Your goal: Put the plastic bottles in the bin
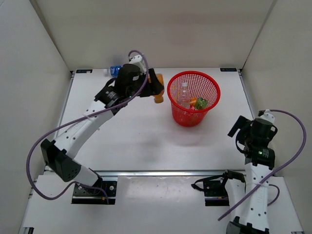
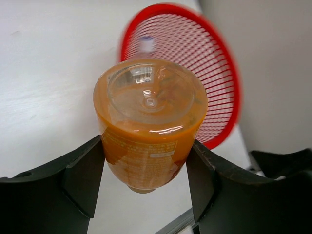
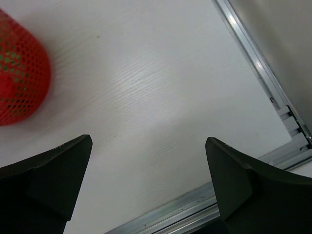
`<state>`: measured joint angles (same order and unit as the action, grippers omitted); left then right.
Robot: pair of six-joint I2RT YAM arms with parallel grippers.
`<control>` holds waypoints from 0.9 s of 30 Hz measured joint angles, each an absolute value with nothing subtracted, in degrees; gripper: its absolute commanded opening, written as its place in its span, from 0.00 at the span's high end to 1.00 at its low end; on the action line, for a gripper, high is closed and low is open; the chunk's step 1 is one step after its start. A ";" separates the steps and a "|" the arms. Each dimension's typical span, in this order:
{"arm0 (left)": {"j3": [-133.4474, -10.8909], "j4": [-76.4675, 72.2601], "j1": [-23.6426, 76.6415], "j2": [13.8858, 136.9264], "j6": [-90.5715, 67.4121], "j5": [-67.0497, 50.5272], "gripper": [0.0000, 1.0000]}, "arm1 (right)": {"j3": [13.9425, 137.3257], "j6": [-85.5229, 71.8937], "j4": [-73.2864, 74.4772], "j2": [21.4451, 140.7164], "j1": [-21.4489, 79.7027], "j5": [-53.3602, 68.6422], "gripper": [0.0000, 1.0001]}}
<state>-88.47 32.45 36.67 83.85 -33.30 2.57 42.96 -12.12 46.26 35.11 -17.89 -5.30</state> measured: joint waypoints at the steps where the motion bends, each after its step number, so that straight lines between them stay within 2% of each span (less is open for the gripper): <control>1: -89.82 30.48 37.76 85.19 -33.82 1.72 0.73 | 43.00 -12.53 46.39 34.70 -15.38 -5.82 0.00; 4: -99.37 25.67 41.17 93.76 -34.41 -0.01 0.73 | 43.66 -14.70 47.20 33.98 -7.66 -8.36 0.01; 9: -119.74 25.15 45.93 112.01 -33.47 0.82 0.62 | 43.72 -18.11 48.58 33.74 -0.82 -12.03 0.01; 11: -121.86 25.82 47.13 115.61 -32.99 1.54 0.49 | 43.81 -18.39 49.21 33.47 -1.37 -12.78 0.01; 12: -121.40 26.48 47.64 116.31 -32.80 1.67 0.26 | 43.90 -18.37 49.41 33.28 -2.22 -12.86 0.01; 13: -120.36 26.72 47.97 116.49 -32.51 1.76 0.10 | 43.97 -18.17 49.50 32.99 -3.31 -12.82 0.01; 14: -118.41 26.65 48.25 116.29 -32.05 1.93 0.01 | 44.01 -17.74 49.52 32.64 -4.91 -12.53 0.01; 21: -115.26 29.74 49.28 114.02 -28.84 4.58 0.01 | 49.52 -8.01 50.96 34.09 -11.88 -9.28 0.01; 25: -114.17 33.32 49.15 107.87 -26.65 7.86 0.01 | 57.21 -1.91 51.42 37.34 -6.90 -9.17 0.01; 27: -108.92 34.44 47.94 100.62 -26.65 9.58 0.02 | 61.98 -0.34 50.98 39.46 -2.11 -9.43 0.01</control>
